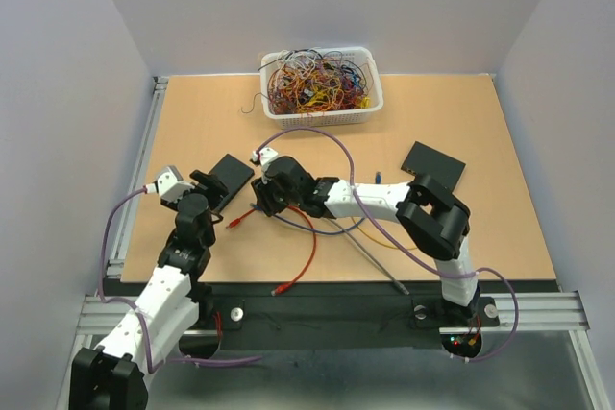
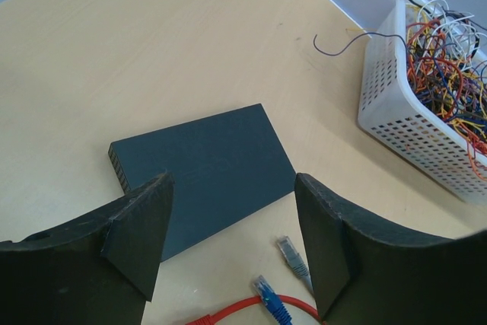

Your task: Insert the plug into the switch port

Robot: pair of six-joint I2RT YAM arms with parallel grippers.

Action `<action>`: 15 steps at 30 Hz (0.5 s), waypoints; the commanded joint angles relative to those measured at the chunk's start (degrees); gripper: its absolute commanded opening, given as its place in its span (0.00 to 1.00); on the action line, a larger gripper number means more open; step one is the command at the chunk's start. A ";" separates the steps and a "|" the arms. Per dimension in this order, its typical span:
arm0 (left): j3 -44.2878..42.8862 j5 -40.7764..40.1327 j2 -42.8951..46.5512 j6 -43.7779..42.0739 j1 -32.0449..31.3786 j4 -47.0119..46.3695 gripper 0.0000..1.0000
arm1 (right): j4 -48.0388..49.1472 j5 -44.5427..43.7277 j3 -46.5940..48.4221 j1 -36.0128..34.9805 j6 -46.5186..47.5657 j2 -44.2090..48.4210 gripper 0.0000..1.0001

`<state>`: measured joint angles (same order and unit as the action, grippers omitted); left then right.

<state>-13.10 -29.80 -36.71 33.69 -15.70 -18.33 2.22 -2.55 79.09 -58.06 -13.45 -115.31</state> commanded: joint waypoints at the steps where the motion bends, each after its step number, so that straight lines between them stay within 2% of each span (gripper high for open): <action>1: -1.22 0.62 -1.34 -0.82 -0.47 -3.12 0.74 | 2.18 4.47 2.91 0.49 -0.96 -1.76 0.44; 15: -2.01 0.36 -3.81 -1.00 -1.26 -3.56 0.73 | 2.35 5.89 4.49 0.58 -1.40 -4.93 0.43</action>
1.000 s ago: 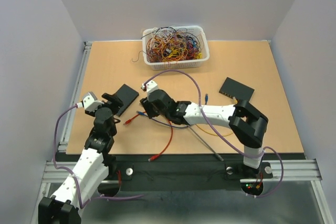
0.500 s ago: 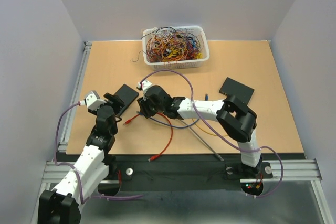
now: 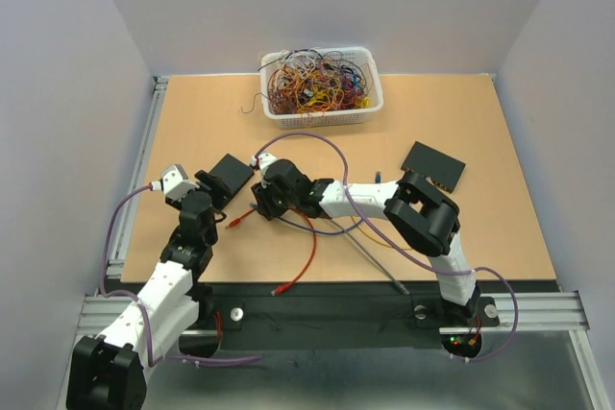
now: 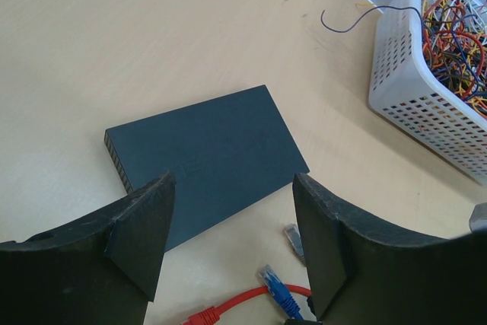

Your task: Insert the plug into the switch port

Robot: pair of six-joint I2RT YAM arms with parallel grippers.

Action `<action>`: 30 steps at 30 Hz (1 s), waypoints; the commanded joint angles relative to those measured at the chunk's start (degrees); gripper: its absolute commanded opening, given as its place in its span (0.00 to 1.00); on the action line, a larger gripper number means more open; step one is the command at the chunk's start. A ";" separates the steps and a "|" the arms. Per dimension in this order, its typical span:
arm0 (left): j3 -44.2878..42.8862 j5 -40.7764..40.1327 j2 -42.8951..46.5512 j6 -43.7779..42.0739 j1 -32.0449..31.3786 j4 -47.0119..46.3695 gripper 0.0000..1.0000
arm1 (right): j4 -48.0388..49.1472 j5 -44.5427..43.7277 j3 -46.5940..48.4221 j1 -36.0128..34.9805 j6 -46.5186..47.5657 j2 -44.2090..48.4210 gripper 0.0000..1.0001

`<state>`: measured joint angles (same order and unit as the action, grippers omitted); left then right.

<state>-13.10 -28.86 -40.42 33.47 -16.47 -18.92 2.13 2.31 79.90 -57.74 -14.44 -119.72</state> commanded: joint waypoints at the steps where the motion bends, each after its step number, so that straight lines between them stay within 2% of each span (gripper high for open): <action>1: -2.01 -0.76 -0.18 -0.87 -0.58 -2.88 0.73 | 2.35 1.29 3.69 0.25 -0.33 -0.77 0.42; 7: -2.28 -0.84 -0.79 -0.87 -0.85 -3.05 0.73 | 2.44 2.26 3.95 0.34 -0.50 -1.48 0.36; 21: -2.80 -1.46 -2.20 -1.04 -1.72 -3.06 0.72 | 2.70 2.97 4.04 0.87 -1.21 -2.80 0.34; 30: -3.07 -1.99 -2.82 -1.13 -2.16 -3.06 0.72 | 2.97 3.23 3.86 1.13 -1.30 -2.62 0.26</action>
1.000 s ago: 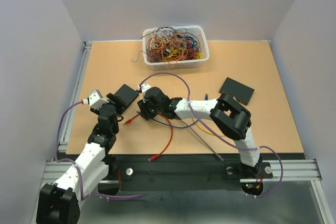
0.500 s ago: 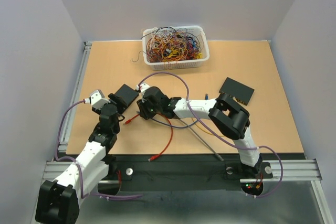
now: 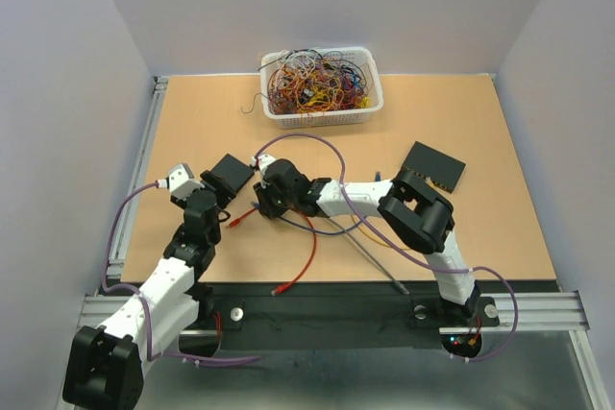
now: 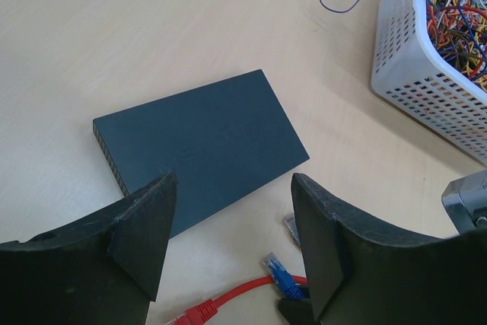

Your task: Insert the plug into the switch port

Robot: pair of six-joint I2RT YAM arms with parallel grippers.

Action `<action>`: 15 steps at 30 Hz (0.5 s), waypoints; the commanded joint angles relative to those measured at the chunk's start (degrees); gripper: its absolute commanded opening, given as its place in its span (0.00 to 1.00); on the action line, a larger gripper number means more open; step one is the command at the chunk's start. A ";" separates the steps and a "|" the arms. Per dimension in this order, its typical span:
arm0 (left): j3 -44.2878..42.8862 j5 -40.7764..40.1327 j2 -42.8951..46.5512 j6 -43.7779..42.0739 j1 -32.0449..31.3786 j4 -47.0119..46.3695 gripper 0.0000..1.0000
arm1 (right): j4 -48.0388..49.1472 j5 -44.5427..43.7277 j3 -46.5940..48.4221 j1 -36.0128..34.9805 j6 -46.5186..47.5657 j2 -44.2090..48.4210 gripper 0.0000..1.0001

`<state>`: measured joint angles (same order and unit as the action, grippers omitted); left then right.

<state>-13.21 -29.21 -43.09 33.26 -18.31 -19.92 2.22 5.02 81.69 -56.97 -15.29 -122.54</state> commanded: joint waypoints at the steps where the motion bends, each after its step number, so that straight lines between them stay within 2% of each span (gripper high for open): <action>1: -3.05 -1.64 -0.24 -0.82 -0.50 -2.05 0.72 | 2.97 0.61 2.07 0.37 -0.36 0.20 0.26; 15: -3.57 -2.52 -1.47 -1.18 -1.38 -2.05 0.72 | 2.88 1.31 2.42 0.37 -0.44 0.55 0.31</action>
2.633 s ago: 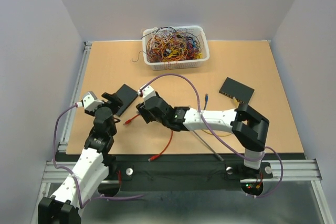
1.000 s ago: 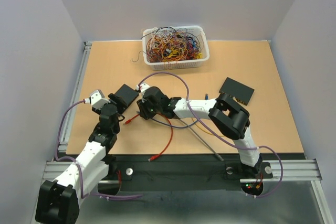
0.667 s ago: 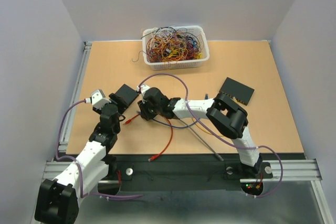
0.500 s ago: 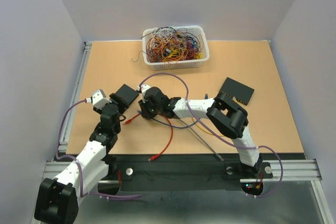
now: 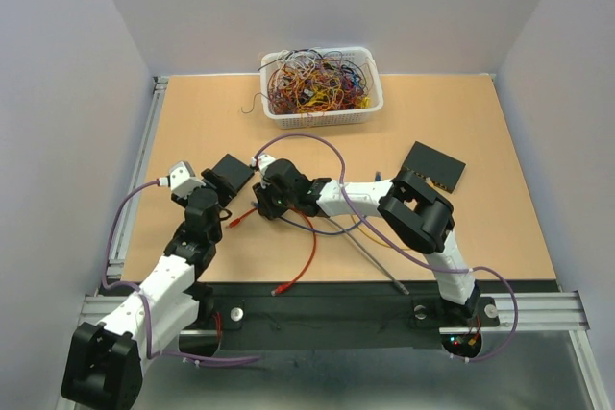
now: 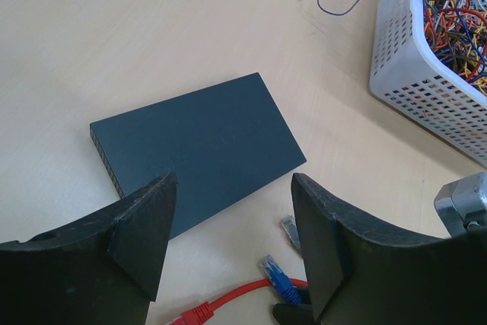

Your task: Insert the plug into the switch port

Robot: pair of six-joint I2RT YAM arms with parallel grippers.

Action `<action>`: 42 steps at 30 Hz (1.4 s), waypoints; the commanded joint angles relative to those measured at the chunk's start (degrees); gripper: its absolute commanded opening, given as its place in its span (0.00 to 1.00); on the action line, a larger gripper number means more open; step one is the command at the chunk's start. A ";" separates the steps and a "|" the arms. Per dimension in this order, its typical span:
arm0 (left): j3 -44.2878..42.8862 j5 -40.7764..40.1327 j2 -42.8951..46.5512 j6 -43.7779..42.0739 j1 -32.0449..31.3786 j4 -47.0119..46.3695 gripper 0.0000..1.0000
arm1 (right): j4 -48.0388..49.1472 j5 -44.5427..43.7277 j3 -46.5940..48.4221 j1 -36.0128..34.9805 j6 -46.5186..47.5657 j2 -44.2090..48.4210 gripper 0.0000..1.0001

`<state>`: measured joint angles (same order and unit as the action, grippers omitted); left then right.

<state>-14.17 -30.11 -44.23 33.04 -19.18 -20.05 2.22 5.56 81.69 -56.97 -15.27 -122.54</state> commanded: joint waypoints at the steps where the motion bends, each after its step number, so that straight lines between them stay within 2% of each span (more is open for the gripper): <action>1: -2.70 -1.62 -0.42 -0.87 -0.60 -1.92 0.72 | 2.88 0.68 2.42 0.37 -0.38 0.64 0.32; 8: -2.88 -2.06 -0.95 -1.04 -1.12 -1.92 0.72 | 2.88 0.68 3.12 0.54 -0.47 1.16 0.34; 42: -3.67 -3.99 -2.18 -1.04 -2.79 -1.66 0.72 | 2.79 2.78 3.56 1.51 -1.34 0.20 0.34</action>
<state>-15.05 -32.08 -46.50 32.82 -21.47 -20.14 2.57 7.11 83.44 -55.83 -16.23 -122.54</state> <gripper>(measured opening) 0.720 0.342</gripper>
